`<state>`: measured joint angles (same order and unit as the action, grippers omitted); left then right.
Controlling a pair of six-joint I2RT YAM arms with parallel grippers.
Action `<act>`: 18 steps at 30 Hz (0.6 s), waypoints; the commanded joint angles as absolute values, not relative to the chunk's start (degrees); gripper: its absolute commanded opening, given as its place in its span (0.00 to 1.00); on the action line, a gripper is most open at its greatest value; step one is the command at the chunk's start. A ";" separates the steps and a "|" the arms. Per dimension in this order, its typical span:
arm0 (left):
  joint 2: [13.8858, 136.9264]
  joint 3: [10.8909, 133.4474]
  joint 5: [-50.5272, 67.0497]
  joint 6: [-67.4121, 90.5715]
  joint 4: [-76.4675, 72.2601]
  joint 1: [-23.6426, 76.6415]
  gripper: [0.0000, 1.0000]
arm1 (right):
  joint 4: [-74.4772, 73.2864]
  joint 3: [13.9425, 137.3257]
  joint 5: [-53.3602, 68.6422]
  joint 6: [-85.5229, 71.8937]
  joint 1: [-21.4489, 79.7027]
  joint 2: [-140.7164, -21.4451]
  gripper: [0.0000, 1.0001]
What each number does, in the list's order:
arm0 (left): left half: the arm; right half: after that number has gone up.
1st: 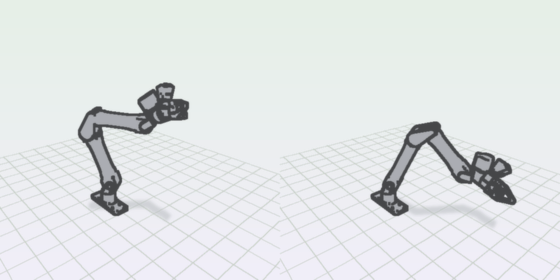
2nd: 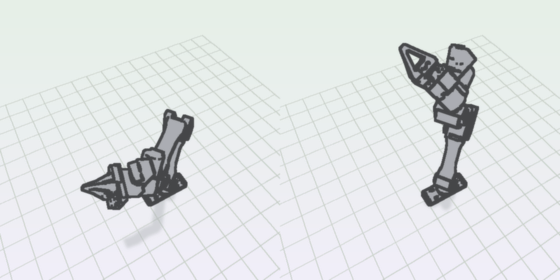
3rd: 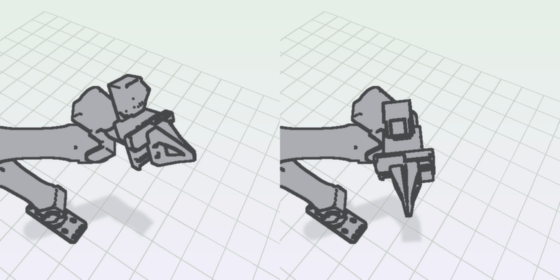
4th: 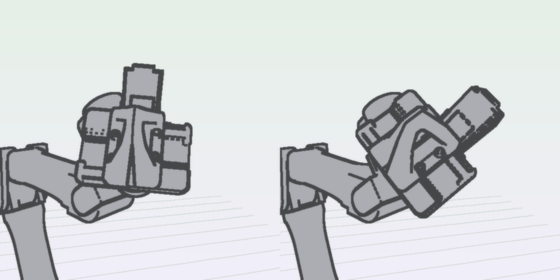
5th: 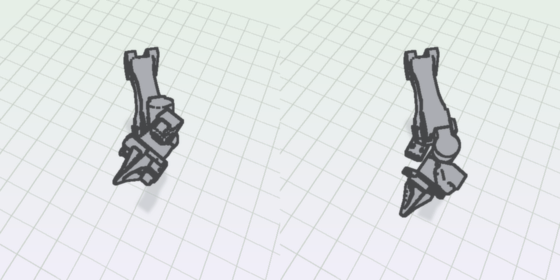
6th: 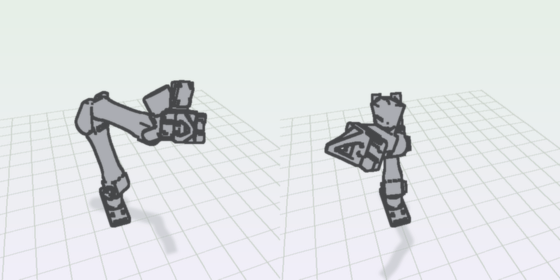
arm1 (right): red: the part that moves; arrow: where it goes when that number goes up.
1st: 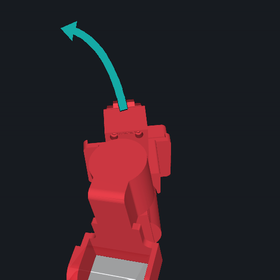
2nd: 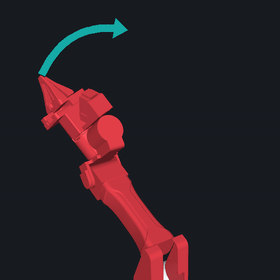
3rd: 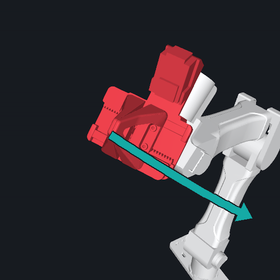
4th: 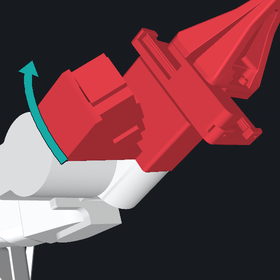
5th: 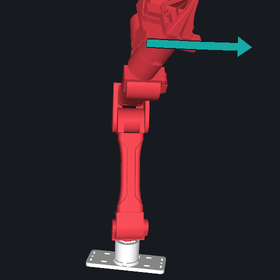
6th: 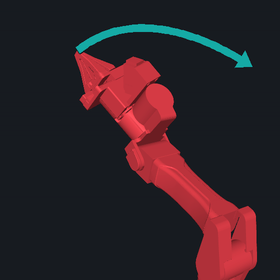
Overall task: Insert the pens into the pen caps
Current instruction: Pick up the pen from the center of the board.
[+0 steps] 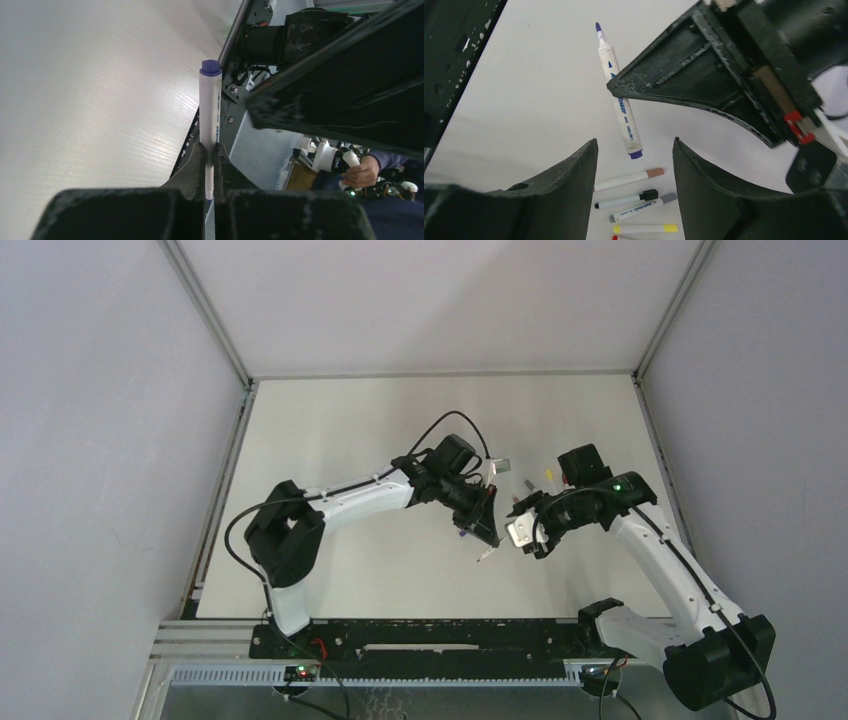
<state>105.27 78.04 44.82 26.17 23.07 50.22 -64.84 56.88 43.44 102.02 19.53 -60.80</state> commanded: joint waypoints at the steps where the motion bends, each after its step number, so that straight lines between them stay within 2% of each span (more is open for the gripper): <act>1: 105.26 81.70 47.98 27.45 21.88 50.59 0.00 | -63.41 55.48 38.20 104.41 22.67 -61.50 0.63; 5: 104.98 81.91 48.69 27.43 21.81 51.12 0.00 | -61.70 53.70 36.90 103.09 25.46 -61.95 0.60; 12: 104.58 81.99 50.30 29.09 19.60 51.77 0.00 | -57.29 51.05 35.16 99.93 29.41 -62.31 0.45; 15: 103.95 81.56 50.62 30.39 17.89 51.86 0.00 | -56.51 50.09 35.10 99.23 30.09 -62.08 0.35; 18: 102.60 79.90 49.62 32.21 15.48 51.87 0.03 | -56.66 49.66 36.13 97.78 30.14 -61.48 0.19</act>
